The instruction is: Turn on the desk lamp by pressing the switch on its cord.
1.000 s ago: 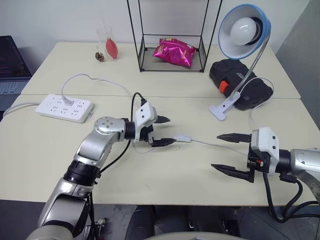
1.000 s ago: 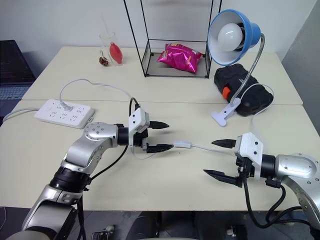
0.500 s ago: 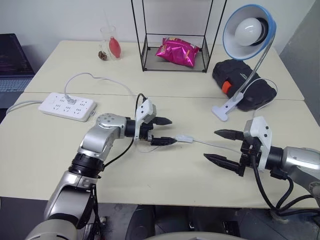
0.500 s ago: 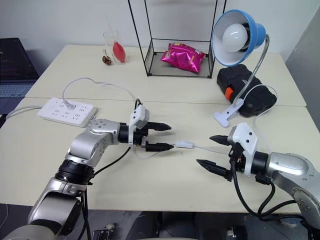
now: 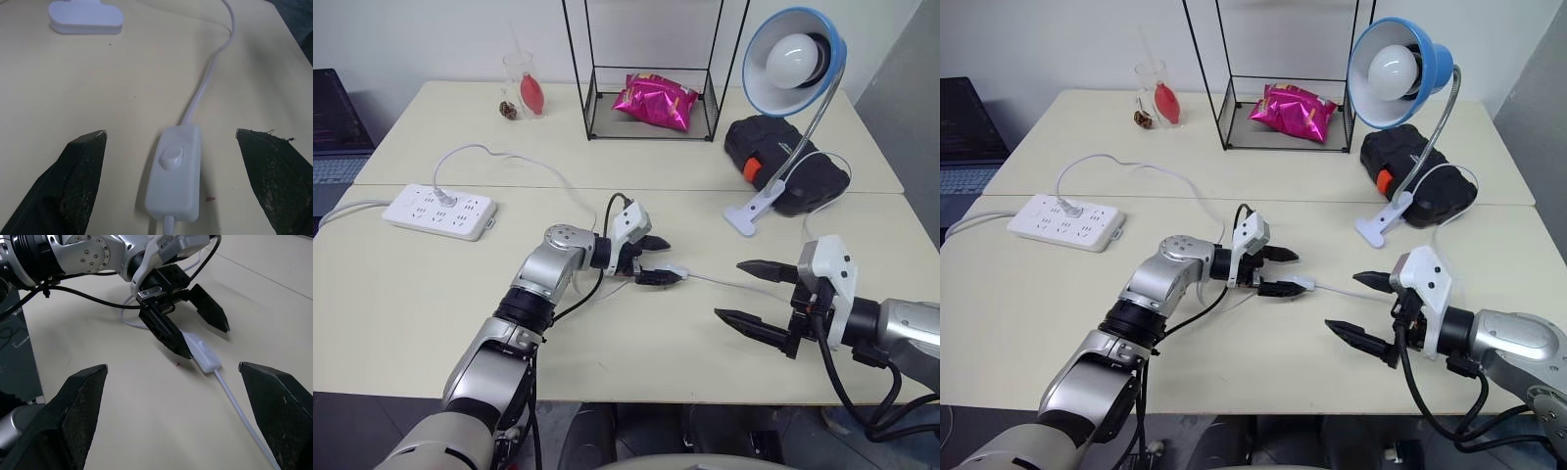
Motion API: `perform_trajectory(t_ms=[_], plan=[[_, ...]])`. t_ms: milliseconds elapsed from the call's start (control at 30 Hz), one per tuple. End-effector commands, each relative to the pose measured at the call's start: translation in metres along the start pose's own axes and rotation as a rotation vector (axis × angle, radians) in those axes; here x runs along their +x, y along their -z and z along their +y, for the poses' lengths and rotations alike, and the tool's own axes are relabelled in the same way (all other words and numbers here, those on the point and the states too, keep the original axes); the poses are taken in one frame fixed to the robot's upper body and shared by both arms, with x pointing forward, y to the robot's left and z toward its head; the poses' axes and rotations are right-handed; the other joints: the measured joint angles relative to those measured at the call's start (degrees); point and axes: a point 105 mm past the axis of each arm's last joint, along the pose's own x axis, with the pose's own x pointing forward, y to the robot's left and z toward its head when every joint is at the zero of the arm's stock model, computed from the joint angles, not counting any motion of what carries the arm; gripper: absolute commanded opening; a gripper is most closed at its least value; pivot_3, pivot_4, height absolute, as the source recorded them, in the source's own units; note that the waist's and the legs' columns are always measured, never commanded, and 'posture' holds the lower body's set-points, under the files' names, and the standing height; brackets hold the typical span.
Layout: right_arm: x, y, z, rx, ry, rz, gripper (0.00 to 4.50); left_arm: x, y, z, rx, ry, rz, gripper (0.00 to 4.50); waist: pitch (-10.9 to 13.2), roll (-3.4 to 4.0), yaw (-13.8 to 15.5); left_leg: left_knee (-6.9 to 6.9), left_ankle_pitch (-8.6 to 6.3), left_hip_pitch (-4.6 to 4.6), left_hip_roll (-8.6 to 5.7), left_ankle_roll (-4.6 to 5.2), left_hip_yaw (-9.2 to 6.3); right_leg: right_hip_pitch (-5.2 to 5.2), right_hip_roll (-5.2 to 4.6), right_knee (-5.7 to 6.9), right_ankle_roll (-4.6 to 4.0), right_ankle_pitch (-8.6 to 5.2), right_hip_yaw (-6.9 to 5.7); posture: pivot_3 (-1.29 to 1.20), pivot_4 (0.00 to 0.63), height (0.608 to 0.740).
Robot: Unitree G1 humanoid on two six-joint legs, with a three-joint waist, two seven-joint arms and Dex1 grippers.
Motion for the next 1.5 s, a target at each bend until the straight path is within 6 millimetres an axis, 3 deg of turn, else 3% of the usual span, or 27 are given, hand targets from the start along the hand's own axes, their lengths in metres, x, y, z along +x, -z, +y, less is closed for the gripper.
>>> perform_trajectory(t_ms=[33, 267, 800, 933, 1333, 1500], plan=[[-0.002, -0.007, 0.006, -0.035, -0.006, -0.015, 4.50, -0.003, -0.006, 0.002, -0.030, 0.012, -0.014, 4.40, 0.0, 0.00, 0.0, 0.00, 0.00, 0.00, 0.00, 0.00, -0.01, 0.00, 0.00, 0.00, 0.00, 0.00, 0.00, 0.00, 0.150, 0.740], [-0.002, -0.009, 0.008, -0.041, 0.001, -0.016, 4.50, -0.008, 0.003, 0.000, -0.122, 0.048, 0.023, 4.40, 0.0, 0.00, 0.0, 0.01, 0.00, 0.01, 0.00, 0.00, 0.01, 0.01, 0.00, 0.00, 0.04, -0.02, 0.00, 0.00, 0.150, 0.740], [-0.001, -0.012, 0.009, -0.050, 0.014, -0.029, 4.50, -0.009, 0.024, -0.005, -0.130, 0.078, 0.155, 4.40, 0.0, -0.01, 0.0, -0.01, 0.00, 0.03, 0.01, 0.00, 0.01, 0.03, 0.01, 0.00, 0.06, -0.03, 0.01, 0.00, 0.150, 0.740], [-0.001, -0.013, 0.009, -0.053, 0.015, -0.034, 4.50, -0.005, 0.029, -0.007, -0.110, 0.075, 0.177, 3.79, 0.0, -0.01, 0.0, 0.00, 0.00, 0.04, 0.01, 0.00, 0.01, 0.04, 0.01, -0.01, 0.09, -0.05, 0.03, 0.00, 0.150, 0.740], [0.000, -0.017, 0.007, -0.066, 0.017, -0.042, 4.50, -0.002, 0.032, -0.011, -0.095, 0.085, 0.191, 1.21, 0.0, -0.01, 0.0, -0.02, 0.00, 0.03, 0.01, 0.00, 0.01, 0.04, 0.00, -0.04, 0.08, -0.05, 0.02, 0.00, 0.150, 0.740], [-0.001, -0.019, 0.006, -0.102, 0.015, -0.039, 4.50, -0.008, 0.017, -0.011, -0.024, 0.059, 0.109, 1.14, 0.0, -0.01, 0.0, -0.02, 0.00, 0.03, 0.01, 0.00, 0.02, 0.03, 0.00, -0.04, 0.07, -0.05, 0.04, 0.00, 0.150, 0.740]])
